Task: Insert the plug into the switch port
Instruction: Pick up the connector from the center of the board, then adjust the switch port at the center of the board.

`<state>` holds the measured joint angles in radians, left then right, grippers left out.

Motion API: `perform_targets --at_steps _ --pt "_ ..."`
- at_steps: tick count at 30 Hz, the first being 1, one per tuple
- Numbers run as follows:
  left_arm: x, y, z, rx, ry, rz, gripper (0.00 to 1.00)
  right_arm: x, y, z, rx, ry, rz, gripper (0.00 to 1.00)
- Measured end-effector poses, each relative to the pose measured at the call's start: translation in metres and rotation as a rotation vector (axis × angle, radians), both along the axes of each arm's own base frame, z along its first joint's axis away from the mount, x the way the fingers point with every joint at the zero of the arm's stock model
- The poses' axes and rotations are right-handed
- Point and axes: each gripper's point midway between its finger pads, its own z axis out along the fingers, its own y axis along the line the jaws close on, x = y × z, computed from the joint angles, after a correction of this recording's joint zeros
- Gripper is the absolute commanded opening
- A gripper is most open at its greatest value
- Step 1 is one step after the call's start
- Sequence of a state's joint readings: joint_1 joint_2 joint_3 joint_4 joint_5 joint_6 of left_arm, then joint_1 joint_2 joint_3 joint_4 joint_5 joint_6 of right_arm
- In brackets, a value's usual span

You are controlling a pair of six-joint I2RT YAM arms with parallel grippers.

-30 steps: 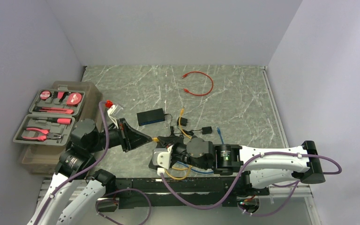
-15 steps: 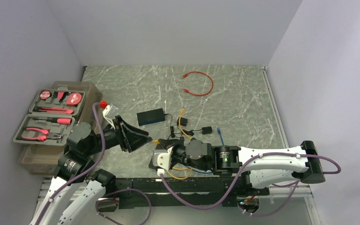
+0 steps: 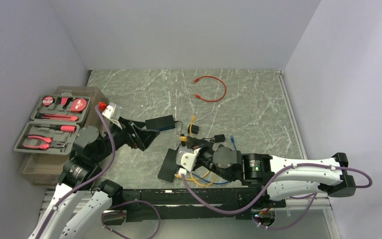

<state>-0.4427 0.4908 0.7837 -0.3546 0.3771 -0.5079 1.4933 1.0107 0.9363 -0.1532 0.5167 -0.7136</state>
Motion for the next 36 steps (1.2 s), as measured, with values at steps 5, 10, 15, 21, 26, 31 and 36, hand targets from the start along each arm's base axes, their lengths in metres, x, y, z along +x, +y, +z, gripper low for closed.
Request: perform_targets --at_steps 5,10,15,21,26,31,36 --pt "0.036 0.013 -0.005 0.094 -0.015 0.142 0.99 0.018 -0.031 0.011 -0.028 -0.057 -0.139 0.00" --pt "0.071 0.024 -0.030 0.201 0.006 0.262 0.99 0.028 -0.046 0.008 -0.074 -0.081 -0.211 0.00" --pt "0.100 0.028 -0.060 0.275 0.054 0.317 0.97 0.046 -0.045 -0.010 -0.087 -0.014 -0.239 0.00" --pt "0.136 0.034 -0.085 0.305 0.100 0.393 0.96 0.081 -0.040 -0.055 -0.110 0.147 -0.270 0.00" --pt "0.166 0.029 -0.111 0.344 0.127 0.416 0.91 0.086 -0.018 -0.093 -0.129 0.281 -0.204 0.00" --pt "0.189 0.029 -0.151 0.419 0.179 0.411 0.83 0.094 -0.002 -0.124 -0.132 0.400 -0.160 0.00" --pt "0.209 0.040 -0.167 0.402 0.194 0.404 0.73 0.097 0.019 -0.160 -0.149 0.521 -0.107 0.00"
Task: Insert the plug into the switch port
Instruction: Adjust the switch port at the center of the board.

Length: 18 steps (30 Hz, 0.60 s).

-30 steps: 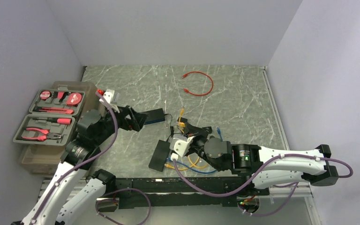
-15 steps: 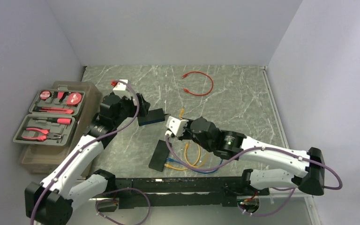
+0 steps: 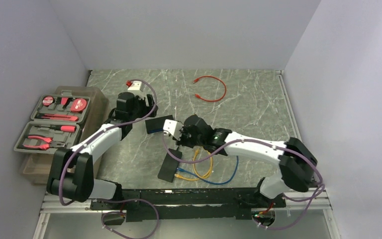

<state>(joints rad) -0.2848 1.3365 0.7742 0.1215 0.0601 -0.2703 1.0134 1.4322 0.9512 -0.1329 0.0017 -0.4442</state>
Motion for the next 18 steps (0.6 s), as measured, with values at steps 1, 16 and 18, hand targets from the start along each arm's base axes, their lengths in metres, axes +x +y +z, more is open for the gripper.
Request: perform_targets --at_steps 1,16,18 --pt "0.005 0.003 -0.001 -0.013 -0.004 0.000 0.70 0.001 0.006 -0.008 -0.005 0.026 0.009 0.00" --pt "0.033 0.014 -0.073 -0.204 0.154 -0.063 0.36 0.030 0.060 -0.055 0.024 0.205 0.027 0.00" --pt "0.034 0.016 -0.078 -0.213 0.164 -0.060 0.32 0.033 0.061 -0.062 0.022 0.224 0.022 0.00"
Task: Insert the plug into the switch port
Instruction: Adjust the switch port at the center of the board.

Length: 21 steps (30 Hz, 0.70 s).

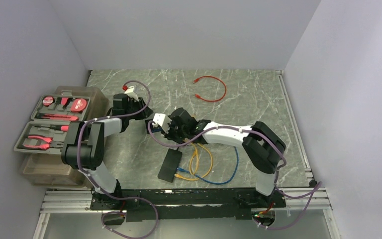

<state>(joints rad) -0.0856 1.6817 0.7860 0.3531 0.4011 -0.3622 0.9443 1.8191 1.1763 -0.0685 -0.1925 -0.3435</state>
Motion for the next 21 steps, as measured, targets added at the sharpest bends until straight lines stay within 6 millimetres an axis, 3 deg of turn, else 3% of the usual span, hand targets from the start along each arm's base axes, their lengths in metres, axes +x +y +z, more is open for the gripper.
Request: perform_targets --at_steps 6,10,21 --pt "0.000 -0.003 -0.008 -0.029 0.024 -0.015 0.10 0.007 0.006 -0.015 -0.008 0.037 -0.005 0.00" --pt "0.002 -0.005 -0.010 -0.041 0.049 -0.019 0.03 0.013 0.010 -0.018 -0.005 0.044 -0.012 0.00" --pt "-0.008 -0.002 -0.038 -0.047 0.182 0.015 0.00 0.023 0.027 -0.031 -0.004 0.080 -0.012 0.00"
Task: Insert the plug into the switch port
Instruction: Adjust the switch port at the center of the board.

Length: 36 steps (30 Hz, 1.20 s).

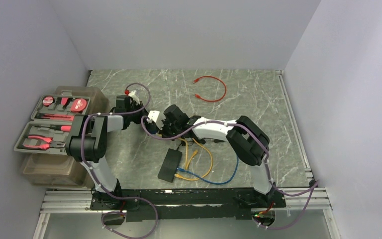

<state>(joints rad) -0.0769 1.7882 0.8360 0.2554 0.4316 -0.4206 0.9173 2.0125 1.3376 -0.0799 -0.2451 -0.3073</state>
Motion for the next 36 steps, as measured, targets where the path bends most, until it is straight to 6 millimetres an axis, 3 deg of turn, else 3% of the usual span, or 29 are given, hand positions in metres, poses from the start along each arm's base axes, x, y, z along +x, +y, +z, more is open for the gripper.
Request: perform_targets --at_steps 12,22,36 --pt "-0.005 0.001 -0.007 -0.007 0.040 0.008 0.00 0.007 0.002 -0.018 -0.020 0.034 -0.014 0.00" --pt "-0.027 0.000 -0.007 -0.028 0.051 -0.004 0.00 0.005 -0.005 -0.024 -0.029 0.080 -0.035 0.00" --pt "-0.037 0.000 -0.004 -0.052 0.010 -0.002 0.00 0.003 -0.008 -0.027 -0.012 0.120 -0.079 0.00"
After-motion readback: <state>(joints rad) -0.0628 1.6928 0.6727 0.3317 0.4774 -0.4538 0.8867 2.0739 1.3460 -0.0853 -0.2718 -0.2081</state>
